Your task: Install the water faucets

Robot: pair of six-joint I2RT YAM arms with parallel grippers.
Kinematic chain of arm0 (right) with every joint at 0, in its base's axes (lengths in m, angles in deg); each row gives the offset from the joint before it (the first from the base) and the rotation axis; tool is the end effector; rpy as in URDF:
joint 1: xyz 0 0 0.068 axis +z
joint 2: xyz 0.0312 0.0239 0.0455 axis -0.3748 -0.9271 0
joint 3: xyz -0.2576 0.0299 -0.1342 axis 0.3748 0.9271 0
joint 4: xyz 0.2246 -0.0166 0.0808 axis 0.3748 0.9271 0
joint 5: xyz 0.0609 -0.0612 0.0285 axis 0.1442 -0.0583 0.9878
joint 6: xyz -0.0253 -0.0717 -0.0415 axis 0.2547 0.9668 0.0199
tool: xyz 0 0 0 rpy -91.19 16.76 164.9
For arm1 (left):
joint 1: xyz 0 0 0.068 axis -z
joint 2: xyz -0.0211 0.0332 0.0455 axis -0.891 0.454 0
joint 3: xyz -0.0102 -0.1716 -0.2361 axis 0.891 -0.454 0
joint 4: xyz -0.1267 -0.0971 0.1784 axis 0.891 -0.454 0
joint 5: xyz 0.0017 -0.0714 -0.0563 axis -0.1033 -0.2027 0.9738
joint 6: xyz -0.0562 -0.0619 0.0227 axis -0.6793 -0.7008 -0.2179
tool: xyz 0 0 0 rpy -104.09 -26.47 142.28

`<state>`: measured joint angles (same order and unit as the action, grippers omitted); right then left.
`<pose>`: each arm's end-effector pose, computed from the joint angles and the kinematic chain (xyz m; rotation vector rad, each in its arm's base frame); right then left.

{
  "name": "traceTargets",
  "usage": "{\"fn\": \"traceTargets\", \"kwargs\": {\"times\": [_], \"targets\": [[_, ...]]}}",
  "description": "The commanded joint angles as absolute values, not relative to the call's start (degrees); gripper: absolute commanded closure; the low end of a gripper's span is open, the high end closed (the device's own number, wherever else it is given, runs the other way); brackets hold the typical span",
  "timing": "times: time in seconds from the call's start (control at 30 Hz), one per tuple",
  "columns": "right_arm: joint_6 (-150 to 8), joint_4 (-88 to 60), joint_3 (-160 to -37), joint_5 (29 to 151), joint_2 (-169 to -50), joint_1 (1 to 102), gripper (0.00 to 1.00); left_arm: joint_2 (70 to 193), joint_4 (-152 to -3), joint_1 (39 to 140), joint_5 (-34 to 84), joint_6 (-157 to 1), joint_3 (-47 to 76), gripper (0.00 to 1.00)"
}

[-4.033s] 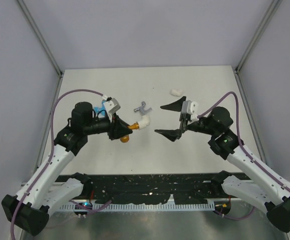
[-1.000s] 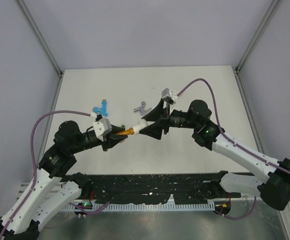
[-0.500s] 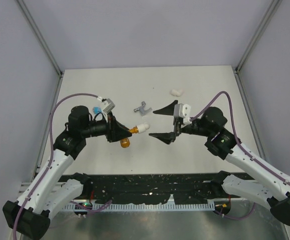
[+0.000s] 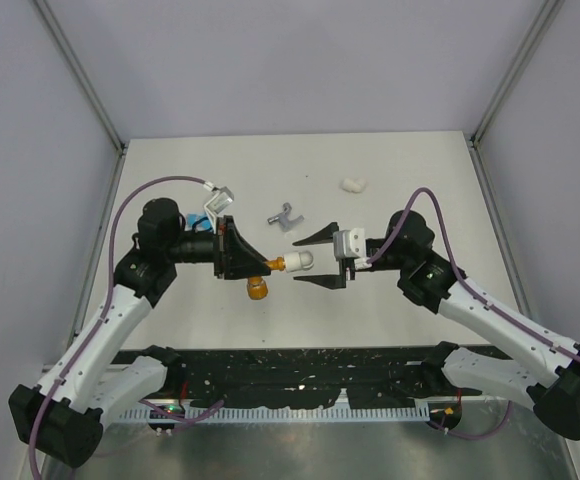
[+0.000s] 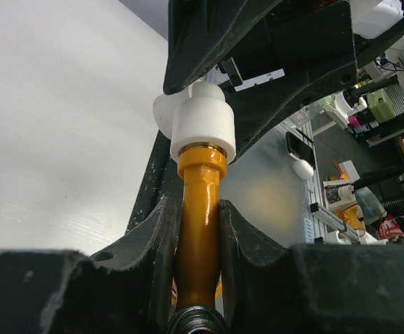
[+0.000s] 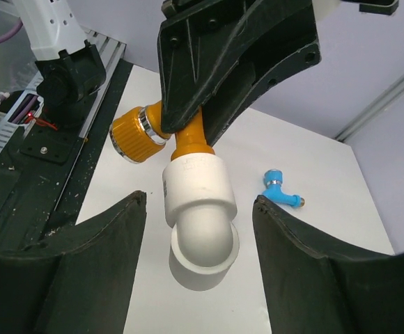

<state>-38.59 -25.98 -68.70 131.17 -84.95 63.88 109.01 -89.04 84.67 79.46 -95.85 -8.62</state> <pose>0.1237 0.1878 0.3700 -1.3881 0.8550 0.8721 0.1411 -0.1295 0.3588 0.7366 1.8307 -1.5817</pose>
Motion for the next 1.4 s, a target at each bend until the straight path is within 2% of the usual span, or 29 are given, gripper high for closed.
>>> {"fn": "traceTargets", "kwargs": {"times": [0.0, 0.2, 0.43, 0.5, 0.63, 0.67, 0.73, 1.03, 1.37], "targets": [[-37.38, -28.75, -71.17, 135.04, -86.14, 64.55, 0.35, 109.19, -84.24, 84.44, 83.82, -98.47, -4.81, 1.00], [-37.65, -28.75, -71.96, 136.35, -87.81, 64.99, 0.45, 110.51, -84.24, 84.44, 85.85, -99.18, -3.76, 1.00], [-39.67, -30.95, -72.05, 137.41, -87.55, 65.17, 0.49, 111.92, -84.42, 84.62, 87.61, -99.62, -2.70, 1.00], [-40.20, -31.12, -72.14, 137.59, -87.72, 65.08, 0.53, 112.36, -84.42, 84.53, 87.87, -99.79, -2.26, 1.00], [-42.82, -32.70, -71.96, 137.85, -88.16, 65.17, 0.76, 112.36, -84.59, 84.53, 87.96, -99.45, -1.56, 1.00], [-45.01, -33.84, -71.96, 137.24, -88.34, 65.17, 0.86, 112.18, -85.12, 84.53, 87.70, -98.40, -1.30, 1.00], [-48.79, -34.98, -72.22, 136.19, -88.87, 65.17, 0.95, 111.31, -87.13, 84.53, 86.21, -95.33, -0.77, 1.00], [-76.11, -45.10, -73.10, 130.39, -91.76, 65.08, 0.95, 100.33, -97.68, 85.76, 68.21, -70.74, -0.06, 1.00], [-106.52, -59.40, -72.67, 129.85, -98.88, 65.17, 0.95, 87.58, -99.80, 98.41, 42.27, -41.98, -5.42, 1.00]]}}
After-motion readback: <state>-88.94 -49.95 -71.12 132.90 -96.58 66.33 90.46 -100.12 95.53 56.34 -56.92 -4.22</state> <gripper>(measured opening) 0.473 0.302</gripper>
